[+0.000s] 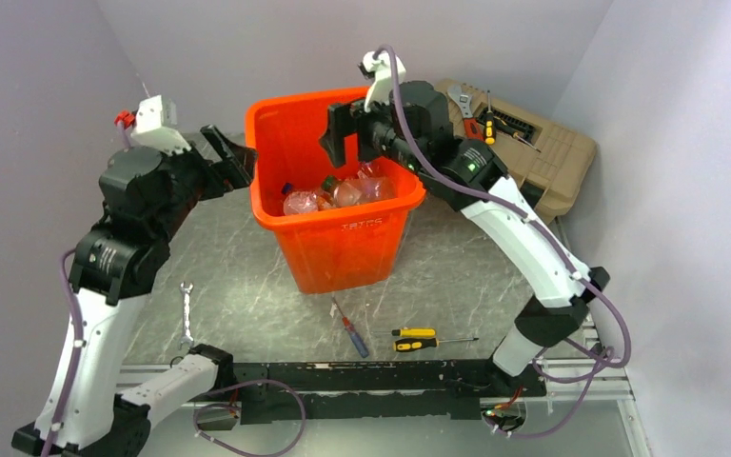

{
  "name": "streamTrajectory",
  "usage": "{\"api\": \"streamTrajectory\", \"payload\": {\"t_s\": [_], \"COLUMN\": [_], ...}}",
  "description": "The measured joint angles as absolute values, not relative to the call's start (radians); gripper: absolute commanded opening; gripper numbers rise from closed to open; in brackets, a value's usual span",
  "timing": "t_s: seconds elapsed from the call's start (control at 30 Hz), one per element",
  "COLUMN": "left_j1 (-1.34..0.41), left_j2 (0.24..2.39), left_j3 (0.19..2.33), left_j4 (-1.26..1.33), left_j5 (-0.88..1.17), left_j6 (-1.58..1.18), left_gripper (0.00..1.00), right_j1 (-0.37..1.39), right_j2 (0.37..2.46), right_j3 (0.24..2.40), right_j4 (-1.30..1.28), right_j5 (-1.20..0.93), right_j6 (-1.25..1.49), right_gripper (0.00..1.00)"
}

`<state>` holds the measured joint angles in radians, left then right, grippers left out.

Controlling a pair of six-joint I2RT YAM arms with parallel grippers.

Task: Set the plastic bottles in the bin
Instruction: Place the plastic bottle in the trash bin, then move the trash bin to the corner of the board.

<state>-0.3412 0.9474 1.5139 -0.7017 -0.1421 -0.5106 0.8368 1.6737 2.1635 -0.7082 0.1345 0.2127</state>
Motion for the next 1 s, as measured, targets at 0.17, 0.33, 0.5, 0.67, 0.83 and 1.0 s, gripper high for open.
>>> {"api": "streamTrajectory", "payload": {"t_s": [0.17,0.33,0.5,0.67,0.83,1.0], "left_j1": [-0.341,-0.341,-0.341,-0.341,-0.351,-0.348], "left_j2": [1.082,1.183,1.251,1.266,1.286,1.306], "left_j3": [1.665,1.697,1.719,1.726,1.758,1.793], "left_j4": [-0.822,-0.909,-1.005,-1.034,-1.045,-1.076], "left_j5": [-0.113,-0.101,-0.142,-0.164,-0.161,-0.177], "left_j6": [-0.477,-0.453,-0.415,-0.382,-0.354,-0.334], "left_gripper": [1.0,0.95,0.86,0.58,0.4,0.17], "right_j1": [0.828,0.75,0.696,0.687,0.682,0.679], "right_j2": [1.491,1.255,1.06,0.916,0.818,0.785], "right_j3": [1.918,1.71,1.542,1.364,1.193,1.112], "right_j4": [-0.656,-0.562,-0.48,-0.42,-0.383,-0.379], "right_j5": [0.192,0.192,0.21,0.278,0.359,0.407], "right_j6": [0.23,0.288,0.348,0.39,0.432,0.469], "right_gripper": [1.0,1.0,1.0,1.0,1.0,1.0]}}
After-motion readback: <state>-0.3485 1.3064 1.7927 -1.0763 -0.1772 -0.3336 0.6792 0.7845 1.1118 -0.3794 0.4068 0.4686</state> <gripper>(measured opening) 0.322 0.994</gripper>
